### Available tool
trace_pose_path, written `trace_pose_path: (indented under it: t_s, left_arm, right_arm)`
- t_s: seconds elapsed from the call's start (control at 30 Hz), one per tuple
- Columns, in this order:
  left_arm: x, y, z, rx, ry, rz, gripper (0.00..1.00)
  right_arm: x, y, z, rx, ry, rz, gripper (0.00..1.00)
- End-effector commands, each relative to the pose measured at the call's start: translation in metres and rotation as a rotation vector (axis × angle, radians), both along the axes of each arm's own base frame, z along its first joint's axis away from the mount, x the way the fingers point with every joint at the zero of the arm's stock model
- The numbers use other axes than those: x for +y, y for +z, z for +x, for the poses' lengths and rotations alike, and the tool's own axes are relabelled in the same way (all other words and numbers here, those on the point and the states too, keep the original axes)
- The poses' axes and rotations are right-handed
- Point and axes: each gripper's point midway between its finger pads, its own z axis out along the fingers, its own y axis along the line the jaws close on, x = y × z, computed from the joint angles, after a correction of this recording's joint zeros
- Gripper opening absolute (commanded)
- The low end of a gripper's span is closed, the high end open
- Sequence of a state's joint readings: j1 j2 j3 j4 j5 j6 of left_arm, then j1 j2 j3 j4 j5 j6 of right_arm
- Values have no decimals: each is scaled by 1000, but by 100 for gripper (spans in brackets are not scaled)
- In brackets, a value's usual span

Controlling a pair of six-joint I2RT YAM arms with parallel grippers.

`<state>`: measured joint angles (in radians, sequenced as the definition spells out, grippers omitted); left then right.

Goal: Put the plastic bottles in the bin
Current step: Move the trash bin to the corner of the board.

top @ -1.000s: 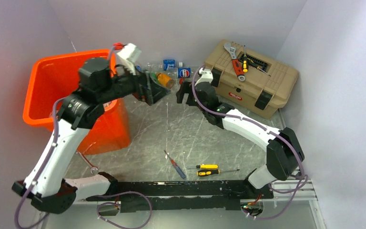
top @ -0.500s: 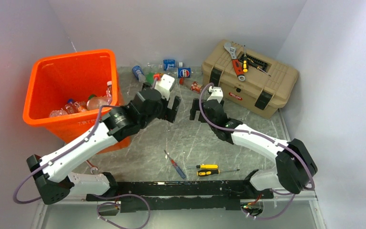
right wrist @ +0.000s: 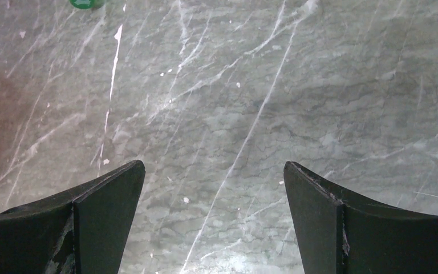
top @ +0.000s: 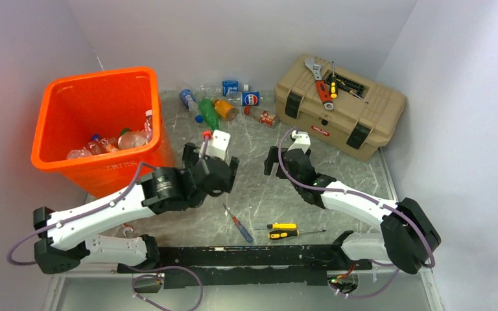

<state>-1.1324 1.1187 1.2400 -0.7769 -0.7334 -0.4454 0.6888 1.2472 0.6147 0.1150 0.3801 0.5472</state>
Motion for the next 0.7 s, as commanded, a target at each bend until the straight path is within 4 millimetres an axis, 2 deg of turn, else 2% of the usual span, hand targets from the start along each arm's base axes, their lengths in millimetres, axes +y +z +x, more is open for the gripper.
trace_pose_path:
  t_s: [0.0, 0.1, 0.17, 0.23, 0.33, 0.43, 0.67]
  left_arm:
    - [51, -37, -29, 69, 264, 111, 100]
    - [92, -52, -43, 93, 435, 168, 100]
    - [113, -54, -49, 90, 516, 194, 100]
    - [127, -54, -52, 89, 542, 208, 99]
    - [149, -59, -52, 115, 624, 125, 100]
    - [166, -64, -45, 132, 642, 117, 99]
    - [177, -68, -20, 149, 687, 104, 99]
  right_arm:
    - [4, 8, 1, -35, 3, 61, 97]
    - [4, 8, 0, -35, 10, 61, 97]
    - [5, 9, -1, -37, 15, 63, 97]
    - [6, 10, -1, -37, 18, 68, 97]
    - [7, 10, -2, -38, 23, 78, 97]
    - [8, 9, -3, -36, 29, 88, 98]
    - [10, 7, -5, -31, 34, 101, 98]
